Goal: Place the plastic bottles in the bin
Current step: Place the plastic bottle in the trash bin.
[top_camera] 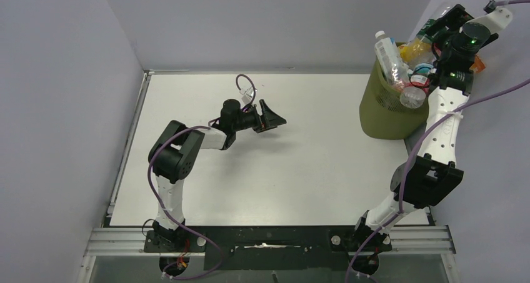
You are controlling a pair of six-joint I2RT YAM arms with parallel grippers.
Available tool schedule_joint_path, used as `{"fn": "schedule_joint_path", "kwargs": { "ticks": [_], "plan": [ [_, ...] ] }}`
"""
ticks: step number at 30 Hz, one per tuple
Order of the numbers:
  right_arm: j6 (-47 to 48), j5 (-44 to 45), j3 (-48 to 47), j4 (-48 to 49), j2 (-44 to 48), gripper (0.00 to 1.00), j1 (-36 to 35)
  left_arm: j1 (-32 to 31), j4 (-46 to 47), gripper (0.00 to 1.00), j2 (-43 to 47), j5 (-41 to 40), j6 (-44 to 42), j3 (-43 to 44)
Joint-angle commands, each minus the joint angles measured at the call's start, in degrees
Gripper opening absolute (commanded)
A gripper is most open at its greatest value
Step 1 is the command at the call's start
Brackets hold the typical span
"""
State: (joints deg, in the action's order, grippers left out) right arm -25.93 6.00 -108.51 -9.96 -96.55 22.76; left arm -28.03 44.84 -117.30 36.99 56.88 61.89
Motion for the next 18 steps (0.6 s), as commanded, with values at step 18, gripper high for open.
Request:
{"fn": "schedule_joint_path", "kwargs": {
  "ticks": [18],
  "plan": [
    [-0.2,-3.7,7.0,4.7,3.2,0.82,-2.4,-0.8,3.7,0.89,1.5,0.5,-0.4,1.0]
  ]
}}
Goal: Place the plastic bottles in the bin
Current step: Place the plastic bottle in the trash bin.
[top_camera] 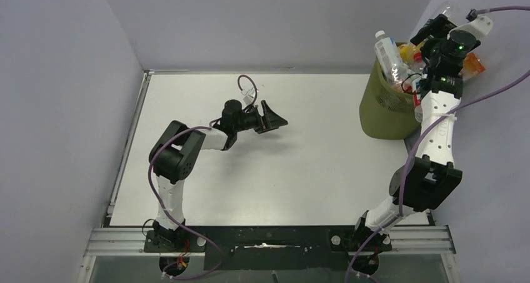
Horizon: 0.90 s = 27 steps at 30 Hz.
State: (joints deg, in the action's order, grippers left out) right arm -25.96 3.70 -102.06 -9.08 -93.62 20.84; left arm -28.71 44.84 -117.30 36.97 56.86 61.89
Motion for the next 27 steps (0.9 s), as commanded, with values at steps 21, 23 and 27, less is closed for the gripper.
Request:
{"fn": "schedule_joint_path", "kwargs": {
  "ticks": [21,23,27],
  "plan": [
    [0.0,-2.4,-3.6,2.7,4.4,0.85,-0.7,-0.6,3.9,0.89,0.6,0.4,0.1,2.1],
    [0.0,-2.7,-4.2,2.3,5.5,0.87,-0.6,-0.6,3.9,0.89,0.7,0.4,0.2,2.1],
    [0.0,-4.5,-6.8,0.1,7.5,0.91,-0.7,-0.6,3.9,0.89,1.2,0.4,0.1,1.9]
  ]
}}
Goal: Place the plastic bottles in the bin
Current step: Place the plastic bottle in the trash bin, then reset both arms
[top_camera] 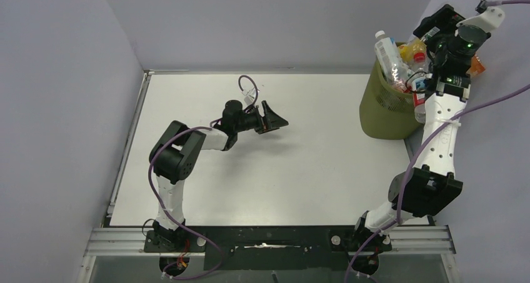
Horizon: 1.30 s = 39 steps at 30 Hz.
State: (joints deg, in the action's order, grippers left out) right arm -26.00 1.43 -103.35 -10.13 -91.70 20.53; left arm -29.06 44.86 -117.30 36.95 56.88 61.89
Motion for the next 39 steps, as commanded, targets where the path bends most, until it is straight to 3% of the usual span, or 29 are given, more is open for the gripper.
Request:
{"fn": "schedule_joint_path", "kwargs": {
  "ticks": [1,5,9,12,17,22,29,34,39],
  "plan": [
    [0.0,-3.4,-6.7,0.3,6.0,0.94,-0.4,-0.3,3.9,0.89,1.4,0.4,0.2,1.8],
    [-0.7,-11.9,-10.7,-3.1,6.4,0.98,-2.7,-0.2,3.7,0.89,2.8,0.6,0.2,1.2],
    [3.5,-13.0,-11.6,-7.7,6.7,0.98,-13.3,0.9,1.7,0.89,6.2,0.8,-0.3,0.0],
    [7.7,-8.9,-9.3,-10.5,7.4,0.98,-24.3,2.6,-1.2,0.89,11.0,0.5,-1.6,-1.9],
    [10.5,-2.0,-0.6,-11.9,9.8,0.98,-40.3,6.2,-16.6,0.89,22.8,-2.8,-9.6,-4.0],
    [13.3,4.3,11.2,-10.5,11.9,0.98,-50.1,10.3,-30.4,0.89,35.4,-10.5,-16.9,-7.1],
    [13.4,7.3,33.0,-1.9,14.9,0.98,-52.6,14.3,-40.6,0.89,49.6,-24.6,-21.7,-16.3],
    [15.2,6.9,45.3,4.7,11.9,0.98,-51.4,17.4,-40.3,0.89,50.7,-31.3,-23.2,-23.4],
    [16.2,4.9,55.2,13.4,12.4,0.98,-46.5,18.1,-37.9,0.89,49.4,-43.0,-27.0,-27.1]
  ]
}}
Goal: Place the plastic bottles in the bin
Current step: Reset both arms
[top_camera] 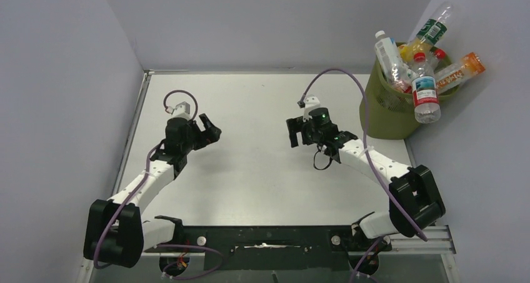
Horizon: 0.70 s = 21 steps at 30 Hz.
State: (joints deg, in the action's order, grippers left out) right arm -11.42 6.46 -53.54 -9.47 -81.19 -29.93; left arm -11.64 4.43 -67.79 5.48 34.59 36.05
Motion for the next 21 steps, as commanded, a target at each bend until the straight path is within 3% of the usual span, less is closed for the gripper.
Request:
{"fn": "schedule_joint_path", "kwargs": {
  "ticks": [1,3,6,13,21],
  "plan": [
    [1.6,-1.4,7.8,15.1,3.0,0.98,5.8,1.0,3.9,0.89,0.1,-12.9,-5.8,-2.2],
    [1.5,-1.8,11.2,17.9,4.8,0.98,9.6,2.1,7.4,0.89,1.0,-14.4,-8.2,-4.9],
    [2.9,0.7,14.5,20.4,6.8,0.98,13.6,4.8,17.7,0.89,2.4,-9.8,-15.0,-11.1],
    [6.3,2.5,22.7,32.1,8.8,0.98,22.8,10.6,30.3,0.89,3.7,-11.1,-18.4,-18.4],
    [12.0,4.4,25.9,44.1,3.8,0.98,24.7,16.9,48.8,0.89,-3.6,-8.4,-19.3,-26.2]
  ]
}}
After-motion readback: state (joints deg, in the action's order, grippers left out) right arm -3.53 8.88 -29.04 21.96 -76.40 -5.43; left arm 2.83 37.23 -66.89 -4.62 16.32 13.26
